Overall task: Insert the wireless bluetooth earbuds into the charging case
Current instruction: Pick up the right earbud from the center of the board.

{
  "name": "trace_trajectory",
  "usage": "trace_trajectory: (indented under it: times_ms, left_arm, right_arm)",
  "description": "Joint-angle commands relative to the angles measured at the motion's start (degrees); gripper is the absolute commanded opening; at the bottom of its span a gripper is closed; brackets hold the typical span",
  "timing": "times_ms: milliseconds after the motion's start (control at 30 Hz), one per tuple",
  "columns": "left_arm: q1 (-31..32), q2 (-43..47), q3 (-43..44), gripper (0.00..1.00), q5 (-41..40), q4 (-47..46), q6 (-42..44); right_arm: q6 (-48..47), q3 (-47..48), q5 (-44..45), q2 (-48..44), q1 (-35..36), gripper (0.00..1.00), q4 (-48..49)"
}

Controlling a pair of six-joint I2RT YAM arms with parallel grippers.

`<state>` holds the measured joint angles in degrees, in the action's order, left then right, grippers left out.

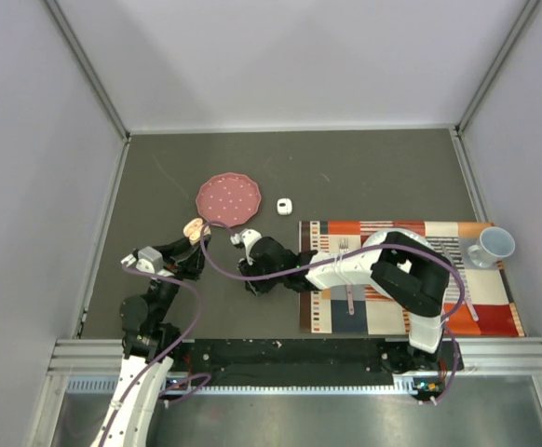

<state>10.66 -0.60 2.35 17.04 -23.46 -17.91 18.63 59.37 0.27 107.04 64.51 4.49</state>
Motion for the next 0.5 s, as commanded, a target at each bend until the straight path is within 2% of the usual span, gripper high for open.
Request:
trace_trajectory:
  times_ms: [0, 467]
  left_arm:
    - [-0.28, 3.24, -1.47, 0.00, -0.34, -2.38, -0.37]
    - [-0.28, 3.15, -1.56, 0.00, -0.51, -2.46, -0.46]
  right_arm:
    - [-1.84, 0.92, 0.08, -0.26, 0.88, 0.38, 0.43]
    - [-1.67, -0.66, 1.40, -1.49, 1.06, 0.38, 1.22]
